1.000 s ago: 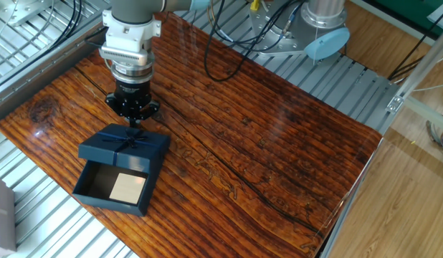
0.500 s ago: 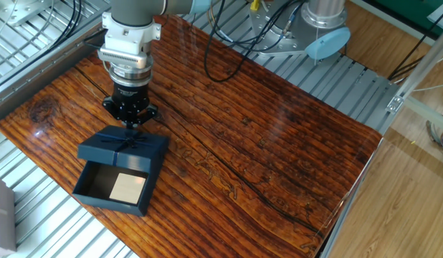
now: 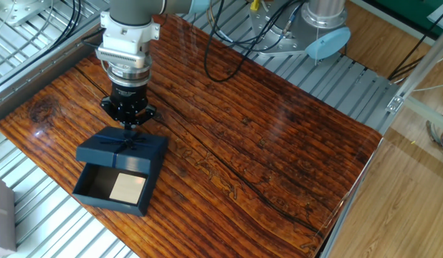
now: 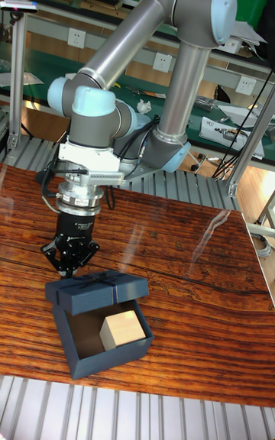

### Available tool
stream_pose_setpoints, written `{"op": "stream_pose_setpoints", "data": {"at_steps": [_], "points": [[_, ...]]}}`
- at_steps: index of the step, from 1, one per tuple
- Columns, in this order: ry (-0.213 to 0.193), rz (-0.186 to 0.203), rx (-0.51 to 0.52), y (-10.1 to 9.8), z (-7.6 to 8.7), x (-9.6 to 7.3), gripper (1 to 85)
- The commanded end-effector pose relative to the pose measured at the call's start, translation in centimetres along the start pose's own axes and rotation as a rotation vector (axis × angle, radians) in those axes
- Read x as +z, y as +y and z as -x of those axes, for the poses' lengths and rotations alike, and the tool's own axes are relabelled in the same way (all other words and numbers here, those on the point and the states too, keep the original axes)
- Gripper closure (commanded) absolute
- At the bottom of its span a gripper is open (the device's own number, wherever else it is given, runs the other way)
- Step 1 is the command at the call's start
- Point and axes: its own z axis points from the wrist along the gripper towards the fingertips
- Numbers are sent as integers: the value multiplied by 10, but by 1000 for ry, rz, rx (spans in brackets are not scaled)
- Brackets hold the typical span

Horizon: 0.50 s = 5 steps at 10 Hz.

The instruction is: Slide the outer casing onto the gift box

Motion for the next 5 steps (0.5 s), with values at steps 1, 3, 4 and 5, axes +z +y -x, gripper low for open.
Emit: {"op": "stream_pose_setpoints", "data": {"at_steps": [1, 3, 4, 5], "points": [[-2, 4, 25, -1, 3, -3, 847], [7, -3, 46, -1, 9, -9, 847], [6, -4, 53, 0, 14, -11, 847], [6, -9, 56, -1, 17, -12, 847]]}}
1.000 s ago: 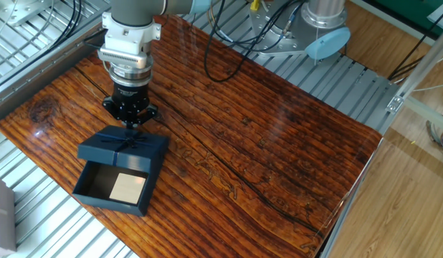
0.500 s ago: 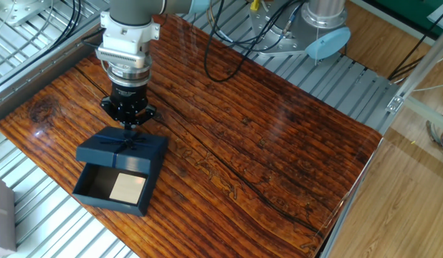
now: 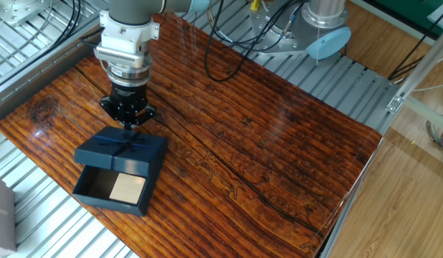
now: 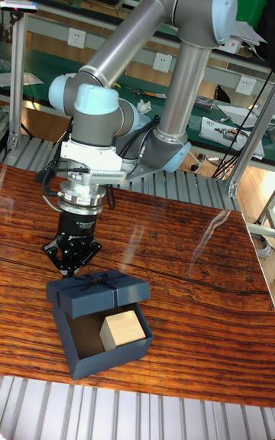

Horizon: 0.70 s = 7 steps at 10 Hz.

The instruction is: Slide the outer casing onto the gift box

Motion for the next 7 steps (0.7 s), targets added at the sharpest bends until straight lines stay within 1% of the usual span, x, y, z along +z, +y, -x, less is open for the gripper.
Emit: {"op": "stream_pose_setpoints", "data": {"at_steps": [1, 7], "points": [[-3, -9, 28, -1, 11, -7, 847], [10, -36, 32, -4, 27, -14, 847]]}}
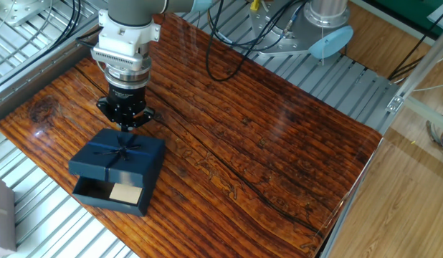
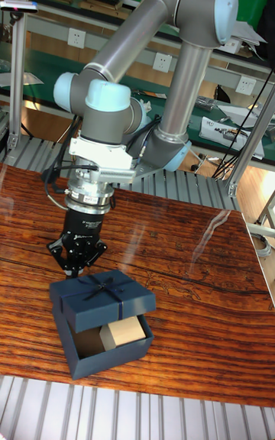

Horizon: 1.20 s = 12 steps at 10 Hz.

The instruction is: Slide the outer casing onto the gift box

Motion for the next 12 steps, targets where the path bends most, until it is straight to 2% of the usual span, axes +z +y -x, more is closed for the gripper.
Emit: {"op": "stream_pose_setpoints", "data": {"at_steps": [1, 6, 12], "points": [[0, -8, 19, -1, 9, -5, 847], [8, -4, 56, 3, 26, -12, 847], [11, 0, 60, 2, 28, -12, 847]]}}
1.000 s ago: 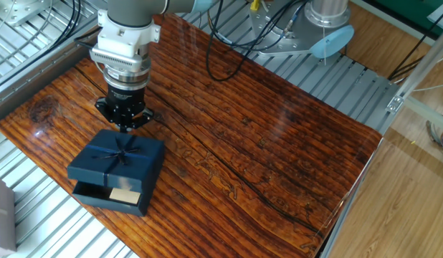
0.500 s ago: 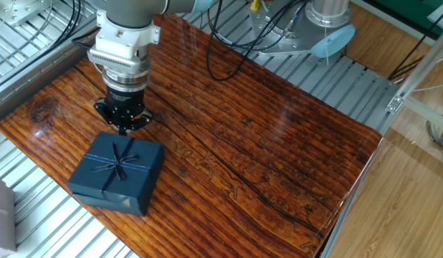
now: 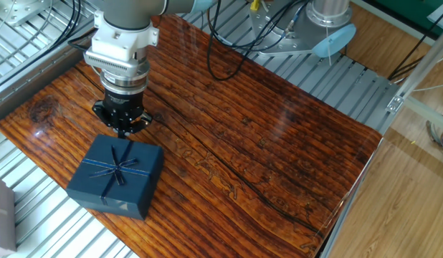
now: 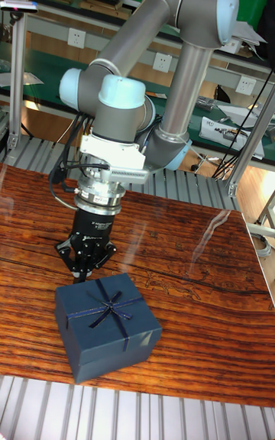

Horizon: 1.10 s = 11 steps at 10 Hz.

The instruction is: Slide the outer casing onto the gift box

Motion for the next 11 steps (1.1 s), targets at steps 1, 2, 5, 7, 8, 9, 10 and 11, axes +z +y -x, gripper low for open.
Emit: {"op": "stream_pose_setpoints", "data": {"at_steps": [1, 2, 5, 7, 8, 9, 10, 11], "points": [[2, -1, 13, -2, 1, -2, 847], [2, -1, 11, -2, 1, -2, 847], [33, -2, 16, 1, -2, -8, 847], [40, -7, 18, 4, 1, -12, 847], [37, 0, 20, 5, 1, -10, 847], [25, 24, 31, 10, 2, -6, 847], [13, 41, 27, 11, 1, -1, 847], [3, 54, 22, 11, -2, 5, 847]]}}
